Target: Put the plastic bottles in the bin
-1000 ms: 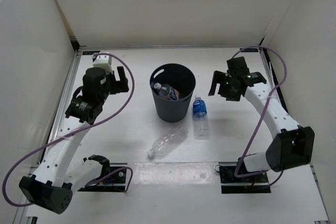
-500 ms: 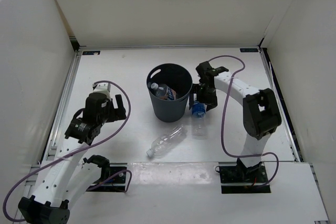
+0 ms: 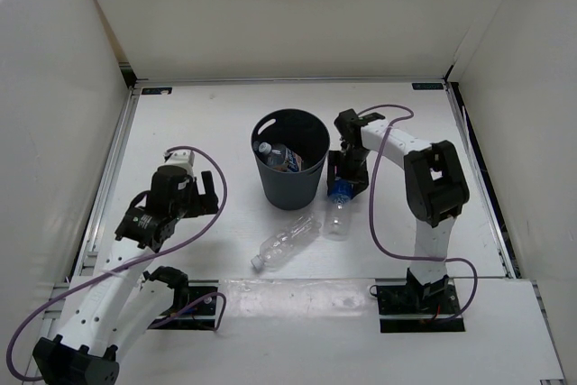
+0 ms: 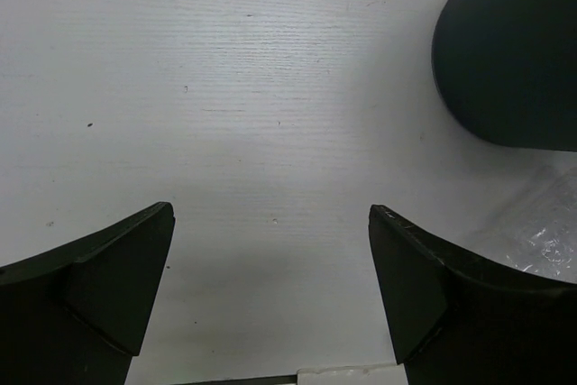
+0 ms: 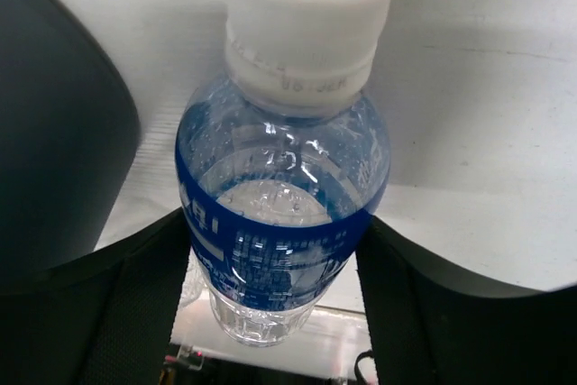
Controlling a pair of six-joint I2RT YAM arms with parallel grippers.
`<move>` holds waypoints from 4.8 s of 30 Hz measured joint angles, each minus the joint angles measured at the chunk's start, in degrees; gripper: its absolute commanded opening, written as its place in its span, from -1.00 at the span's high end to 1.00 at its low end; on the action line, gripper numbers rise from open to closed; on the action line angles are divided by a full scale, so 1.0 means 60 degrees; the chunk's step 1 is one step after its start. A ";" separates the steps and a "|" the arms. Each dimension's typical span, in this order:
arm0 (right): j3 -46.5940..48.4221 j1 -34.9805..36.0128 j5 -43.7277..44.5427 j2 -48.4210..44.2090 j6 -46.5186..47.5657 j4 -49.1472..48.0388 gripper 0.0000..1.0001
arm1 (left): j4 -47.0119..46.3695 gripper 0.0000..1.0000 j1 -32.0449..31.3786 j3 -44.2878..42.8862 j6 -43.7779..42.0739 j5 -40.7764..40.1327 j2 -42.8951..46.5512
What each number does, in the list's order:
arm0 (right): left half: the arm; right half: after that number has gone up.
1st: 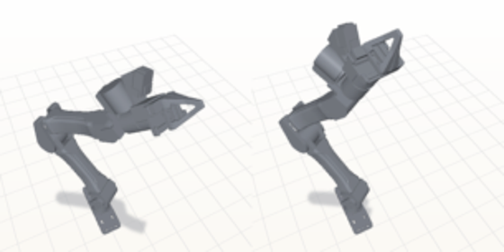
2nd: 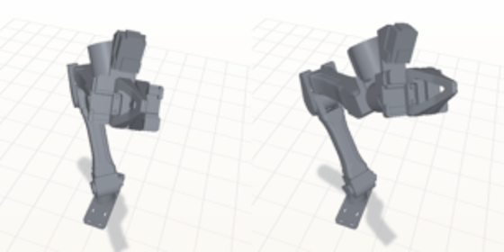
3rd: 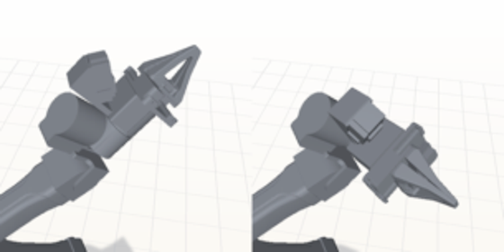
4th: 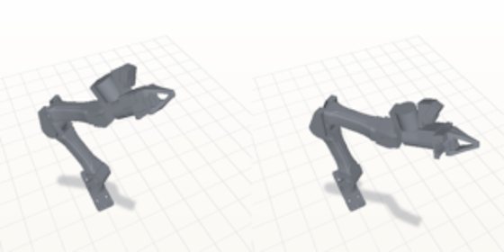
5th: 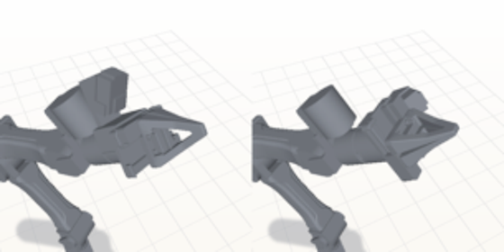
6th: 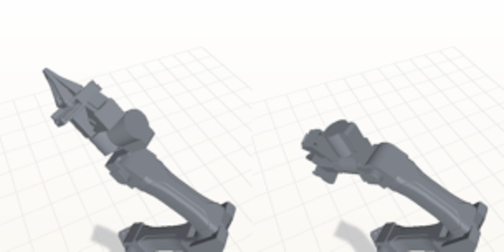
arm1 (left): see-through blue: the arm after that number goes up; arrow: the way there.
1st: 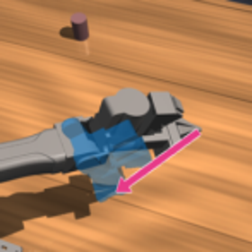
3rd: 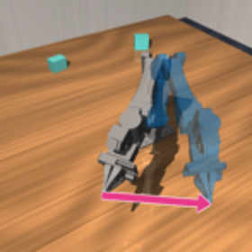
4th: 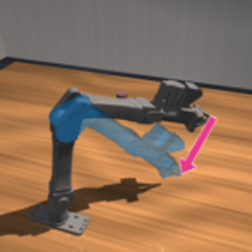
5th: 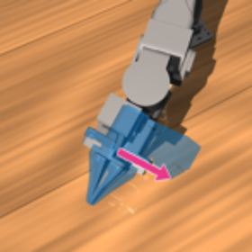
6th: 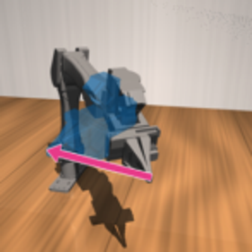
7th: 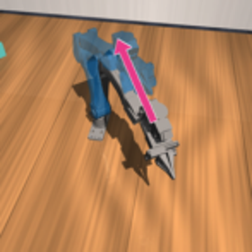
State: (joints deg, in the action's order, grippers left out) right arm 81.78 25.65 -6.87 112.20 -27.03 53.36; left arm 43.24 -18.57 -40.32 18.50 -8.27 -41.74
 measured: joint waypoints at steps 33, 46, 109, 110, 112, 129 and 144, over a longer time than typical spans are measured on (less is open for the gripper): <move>0.1104 -0.0484 0.1927 -0.5584 -0.1606 -0.4473 1.00 | -0.0721 -0.99 -0.0594 0.0586 -0.0033 0.0288 -0.0219; 0.1377 0.2681 0.3268 -0.4980 0.0386 -0.4889 -0.33 | -0.0925 -0.99 -0.1122 0.0710 -0.0153 0.0528 -0.0193; -0.1574 -0.0229 0.3282 -1.0950 0.0834 -0.2153 -0.81 | -0.5479 -0.26 -0.7009 0.0878 -0.0608 0.1934 -0.5705; -0.1574 -0.0401 0.3126 -1.0943 0.0831 -0.2153 -0.81 | -0.5399 -0.21 -0.7027 0.0794 -0.0659 0.1927 -0.5690; -0.1577 -0.0652 0.2885 -1.0928 0.0831 -0.2157 -0.81 | -0.5176 -0.15 -0.7104 0.0616 -0.0739 0.1909 -0.5581; -0.1931 -0.2579 0.2291 -1.1242 0.0827 -0.2393 -0.81 | -0.3104 -0.01 -0.8014 -0.5996 -0.3836 0.2353 -0.4889; -0.2025 -0.3045 0.1829 -1.1424 0.0816 -0.2415 -0.81 | -0.7348 -0.06 -0.2867 -0.5807 -0.1483 0.1741 -0.5042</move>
State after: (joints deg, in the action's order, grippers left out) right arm 69.63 7.38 4.10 43.66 -22.13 38.87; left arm -0.84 -35.77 -75.16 9.61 2.17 -71.99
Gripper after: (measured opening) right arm 0.904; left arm 0.698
